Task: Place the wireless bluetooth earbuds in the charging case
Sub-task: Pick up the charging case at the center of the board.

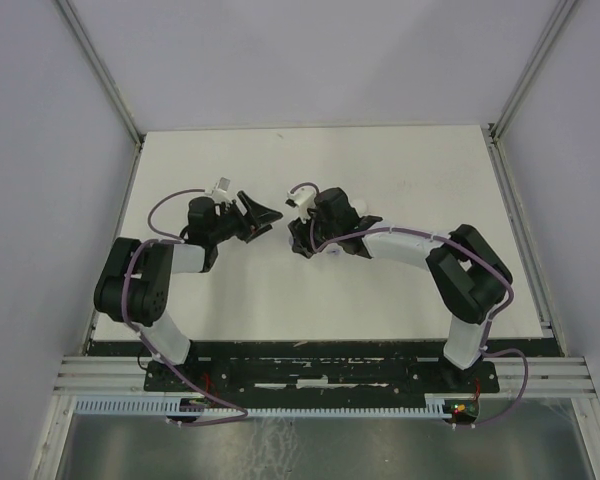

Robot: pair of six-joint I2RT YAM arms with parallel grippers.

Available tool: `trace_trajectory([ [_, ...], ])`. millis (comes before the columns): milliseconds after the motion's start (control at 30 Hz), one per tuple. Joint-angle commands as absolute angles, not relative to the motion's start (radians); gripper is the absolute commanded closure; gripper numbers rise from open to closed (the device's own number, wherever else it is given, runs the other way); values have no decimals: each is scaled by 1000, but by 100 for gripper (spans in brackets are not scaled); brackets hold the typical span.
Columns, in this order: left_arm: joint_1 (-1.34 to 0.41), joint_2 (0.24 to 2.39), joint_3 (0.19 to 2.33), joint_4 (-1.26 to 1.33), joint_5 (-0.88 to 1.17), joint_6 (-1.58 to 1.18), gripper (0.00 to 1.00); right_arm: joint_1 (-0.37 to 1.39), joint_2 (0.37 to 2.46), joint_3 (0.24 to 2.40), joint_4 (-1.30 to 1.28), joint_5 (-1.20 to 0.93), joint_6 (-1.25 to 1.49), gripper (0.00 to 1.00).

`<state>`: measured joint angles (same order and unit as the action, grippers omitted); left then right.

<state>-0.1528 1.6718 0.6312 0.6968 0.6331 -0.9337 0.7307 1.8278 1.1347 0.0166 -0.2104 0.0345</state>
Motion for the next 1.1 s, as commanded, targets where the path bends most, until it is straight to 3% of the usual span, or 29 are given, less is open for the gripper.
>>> trace_trajectory([
  [0, -199, 1699, 626, 861, 712, -1004, 20, 723, 1770, 1145, 63, -264, 7, 77],
  [1067, -287, 1787, 591, 1017, 715, -1109, 36, 678, 1736, 1130, 89, -316, 38, 78],
])
